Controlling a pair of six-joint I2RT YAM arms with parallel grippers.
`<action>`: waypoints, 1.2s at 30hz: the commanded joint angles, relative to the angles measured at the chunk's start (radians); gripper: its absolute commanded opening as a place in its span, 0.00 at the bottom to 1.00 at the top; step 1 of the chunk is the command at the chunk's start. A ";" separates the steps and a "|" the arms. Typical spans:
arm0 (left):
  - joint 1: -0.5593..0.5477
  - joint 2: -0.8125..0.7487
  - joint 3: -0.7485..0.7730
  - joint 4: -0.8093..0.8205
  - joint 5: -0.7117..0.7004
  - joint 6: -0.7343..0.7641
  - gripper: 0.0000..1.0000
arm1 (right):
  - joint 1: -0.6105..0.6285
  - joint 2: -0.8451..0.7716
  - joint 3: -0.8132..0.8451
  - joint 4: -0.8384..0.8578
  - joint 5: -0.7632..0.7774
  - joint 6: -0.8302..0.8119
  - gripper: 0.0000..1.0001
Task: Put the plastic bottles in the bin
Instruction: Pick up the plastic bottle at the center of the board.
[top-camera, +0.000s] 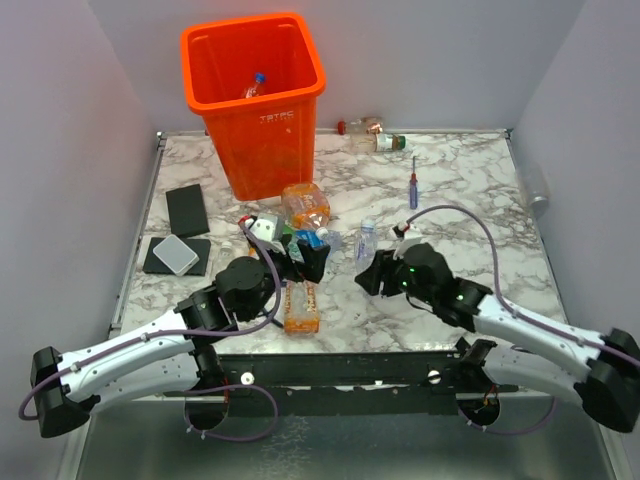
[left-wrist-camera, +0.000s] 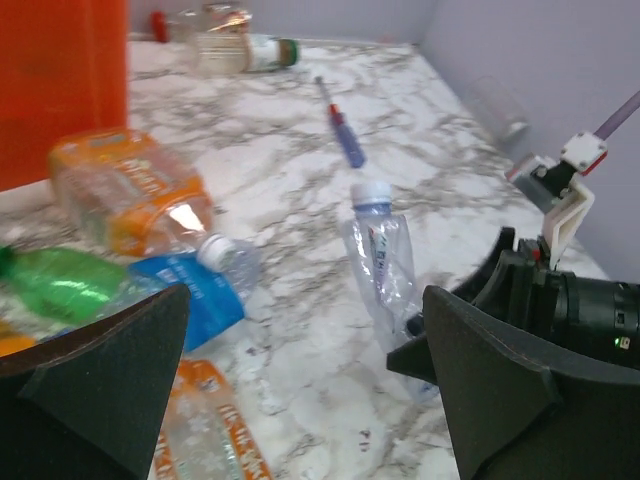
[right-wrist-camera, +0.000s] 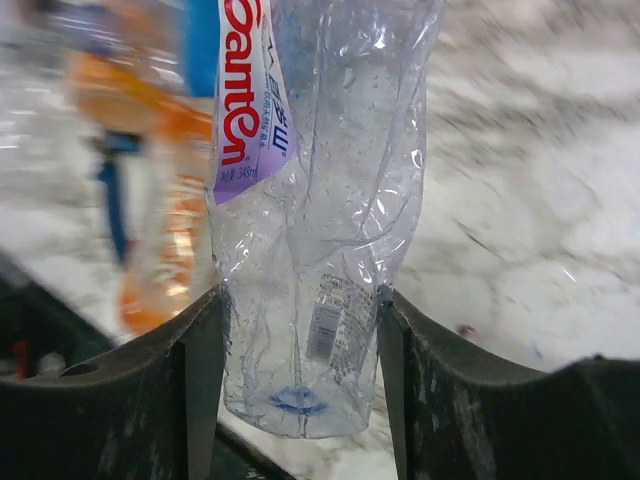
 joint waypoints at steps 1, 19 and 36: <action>0.009 0.012 0.025 0.216 0.364 0.040 0.99 | 0.014 -0.259 -0.102 0.324 -0.273 -0.212 0.40; 0.278 0.408 0.255 0.464 0.996 -0.415 0.93 | 0.014 -0.504 -0.144 0.273 -0.356 -0.280 0.31; 0.276 0.483 0.329 0.355 1.024 -0.353 0.22 | 0.014 -0.488 -0.121 0.264 -0.391 -0.284 0.36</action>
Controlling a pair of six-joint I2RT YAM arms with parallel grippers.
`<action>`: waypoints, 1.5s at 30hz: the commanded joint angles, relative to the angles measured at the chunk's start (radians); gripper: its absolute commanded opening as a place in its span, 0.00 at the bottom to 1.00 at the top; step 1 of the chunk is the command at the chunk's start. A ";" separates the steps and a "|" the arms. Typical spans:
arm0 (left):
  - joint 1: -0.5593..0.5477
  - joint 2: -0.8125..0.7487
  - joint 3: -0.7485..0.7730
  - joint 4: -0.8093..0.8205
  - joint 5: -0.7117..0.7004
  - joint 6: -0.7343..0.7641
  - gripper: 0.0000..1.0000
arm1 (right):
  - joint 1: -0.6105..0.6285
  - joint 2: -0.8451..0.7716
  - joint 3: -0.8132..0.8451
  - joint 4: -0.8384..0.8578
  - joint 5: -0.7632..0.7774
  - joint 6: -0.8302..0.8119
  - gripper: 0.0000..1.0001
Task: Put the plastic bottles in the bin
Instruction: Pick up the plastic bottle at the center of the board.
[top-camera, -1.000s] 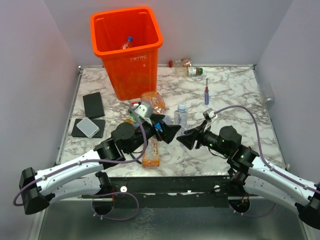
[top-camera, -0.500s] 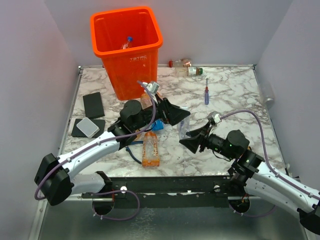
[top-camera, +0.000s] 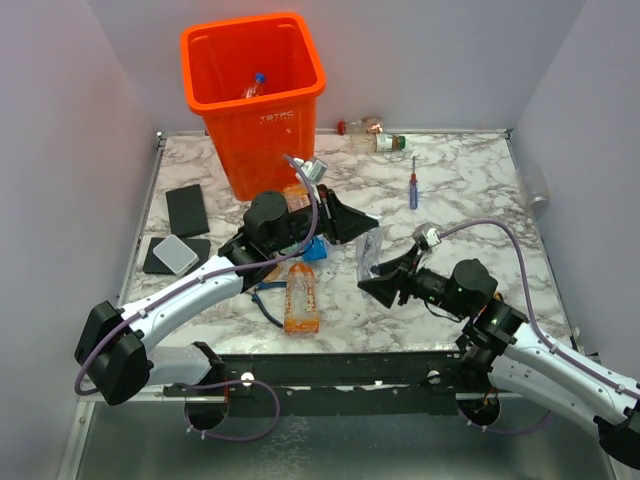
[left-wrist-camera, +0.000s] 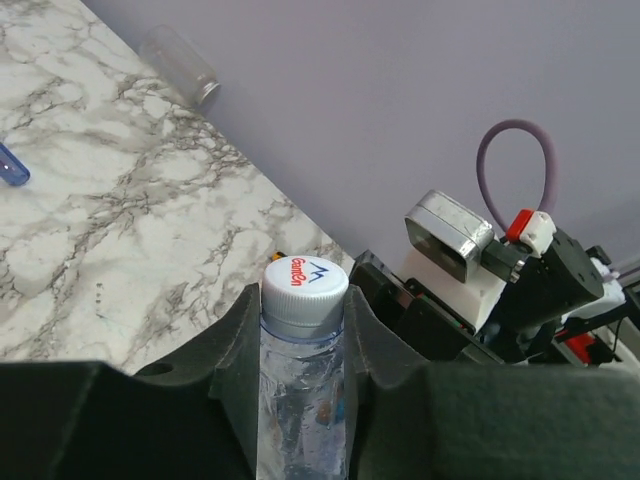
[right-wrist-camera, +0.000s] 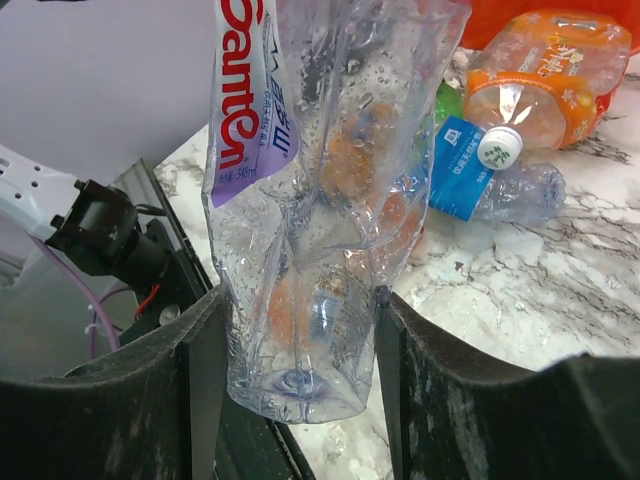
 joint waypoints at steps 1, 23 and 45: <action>-0.013 0.026 0.068 -0.059 0.032 0.010 0.19 | 0.005 -0.009 0.021 -0.018 -0.026 -0.029 0.37; -0.052 0.066 0.178 -0.322 -0.034 0.221 0.00 | 0.005 0.018 0.128 -0.167 0.001 -0.056 0.51; -0.005 0.049 0.598 -0.227 -0.866 0.681 0.00 | 0.006 -0.046 0.375 -0.328 0.020 0.085 1.00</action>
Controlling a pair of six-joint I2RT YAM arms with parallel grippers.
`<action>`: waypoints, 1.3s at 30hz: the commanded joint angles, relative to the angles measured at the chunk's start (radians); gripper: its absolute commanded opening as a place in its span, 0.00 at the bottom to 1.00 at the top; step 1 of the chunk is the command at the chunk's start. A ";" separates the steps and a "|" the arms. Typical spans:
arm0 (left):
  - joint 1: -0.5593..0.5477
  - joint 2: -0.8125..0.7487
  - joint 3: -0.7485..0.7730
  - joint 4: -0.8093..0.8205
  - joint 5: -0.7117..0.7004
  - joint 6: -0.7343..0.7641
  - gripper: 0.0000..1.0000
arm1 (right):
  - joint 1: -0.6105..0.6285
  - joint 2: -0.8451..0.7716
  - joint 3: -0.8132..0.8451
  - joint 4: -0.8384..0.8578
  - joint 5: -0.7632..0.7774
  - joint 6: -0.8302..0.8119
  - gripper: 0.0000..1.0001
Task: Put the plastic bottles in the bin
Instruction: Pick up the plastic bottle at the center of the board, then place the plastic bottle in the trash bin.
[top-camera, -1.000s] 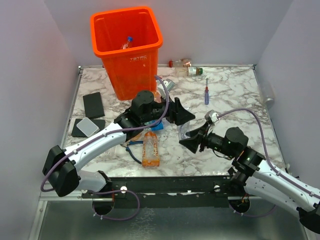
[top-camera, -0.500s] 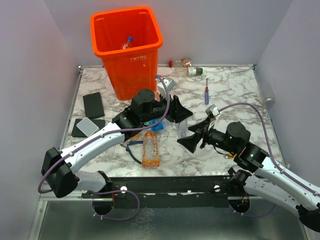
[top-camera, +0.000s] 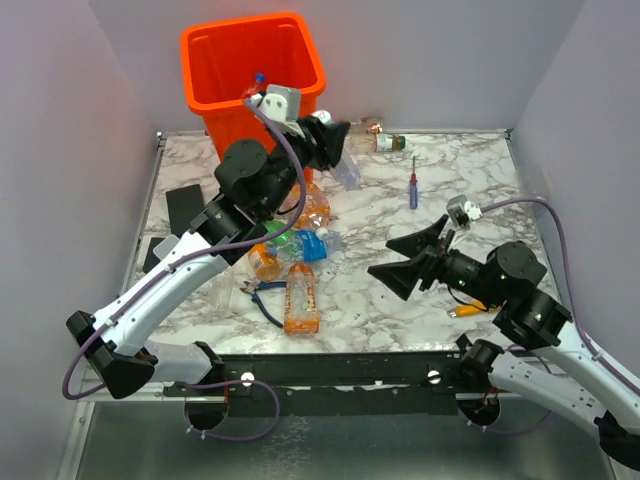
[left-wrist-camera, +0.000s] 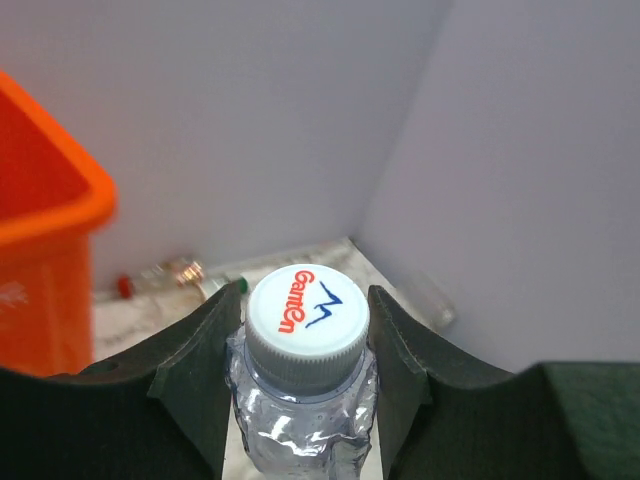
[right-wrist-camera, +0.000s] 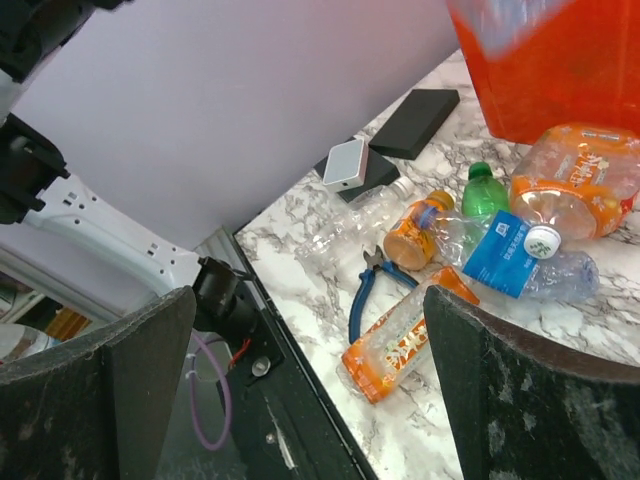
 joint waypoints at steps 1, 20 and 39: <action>0.006 0.013 0.095 0.214 -0.376 0.317 0.00 | 0.004 -0.069 -0.008 -0.081 0.064 -0.011 1.00; 0.360 0.451 0.508 0.433 -0.508 0.386 0.76 | 0.004 -0.370 -0.166 -0.229 0.425 0.150 0.99; 0.033 0.040 0.081 0.030 -0.366 0.219 0.99 | 0.004 -0.118 -0.120 -0.245 0.512 0.139 0.98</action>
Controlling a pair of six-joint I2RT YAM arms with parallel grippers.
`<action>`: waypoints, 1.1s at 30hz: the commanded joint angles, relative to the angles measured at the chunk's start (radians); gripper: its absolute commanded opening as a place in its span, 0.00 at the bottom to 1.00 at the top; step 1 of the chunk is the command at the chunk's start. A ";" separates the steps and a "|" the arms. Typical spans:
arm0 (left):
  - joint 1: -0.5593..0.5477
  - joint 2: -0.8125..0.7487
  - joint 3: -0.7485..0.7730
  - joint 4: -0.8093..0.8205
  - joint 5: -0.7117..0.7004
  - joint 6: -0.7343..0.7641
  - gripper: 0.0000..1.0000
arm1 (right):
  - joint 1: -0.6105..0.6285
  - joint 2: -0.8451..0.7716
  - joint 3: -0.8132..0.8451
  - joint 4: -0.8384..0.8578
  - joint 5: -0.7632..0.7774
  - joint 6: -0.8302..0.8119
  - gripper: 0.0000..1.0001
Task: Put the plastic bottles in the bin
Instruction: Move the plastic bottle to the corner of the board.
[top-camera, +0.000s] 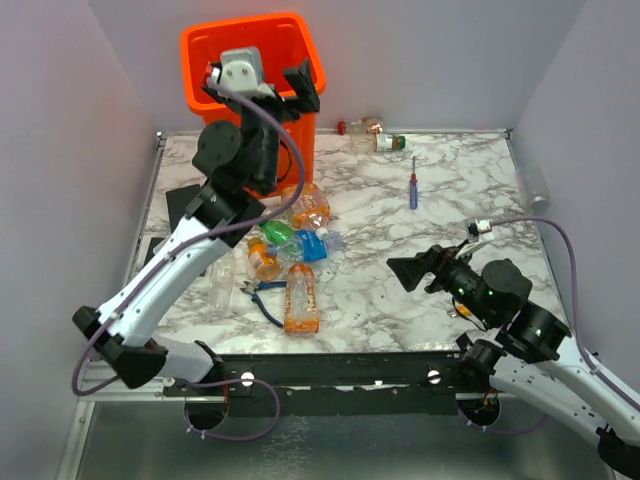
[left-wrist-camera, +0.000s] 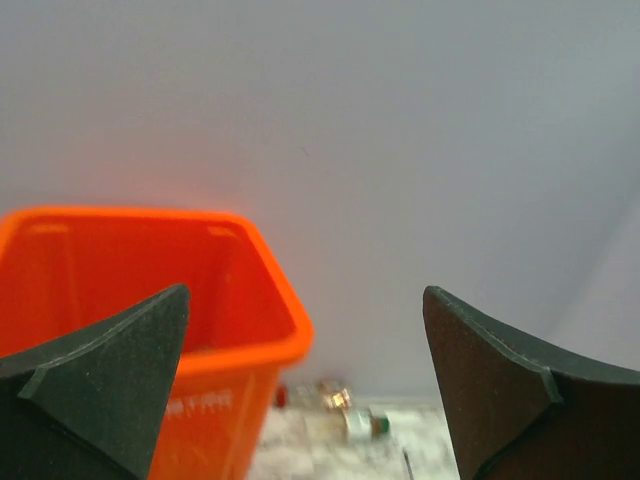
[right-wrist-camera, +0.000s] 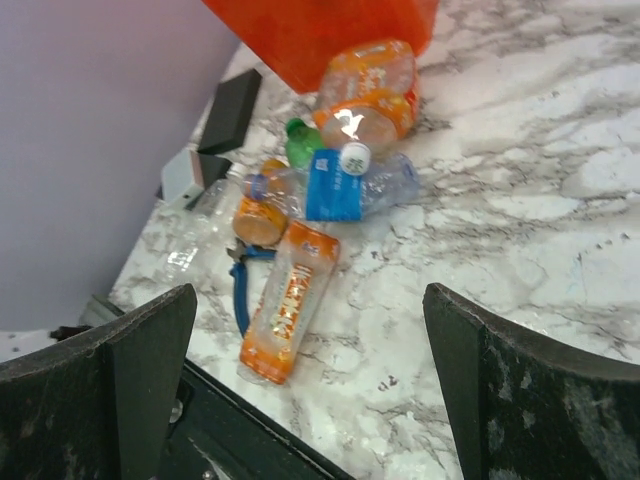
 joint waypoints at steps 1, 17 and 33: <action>-0.089 -0.130 -0.239 -0.252 0.104 -0.133 0.99 | 0.004 0.106 0.042 -0.056 0.103 0.006 0.98; -0.117 -0.561 -0.966 -0.437 -0.033 -0.404 0.99 | 0.004 0.709 0.078 0.201 -0.205 0.067 0.99; -0.117 -0.727 -1.103 -0.364 -0.135 -0.421 0.99 | 0.163 1.239 0.346 0.224 -0.311 0.117 0.98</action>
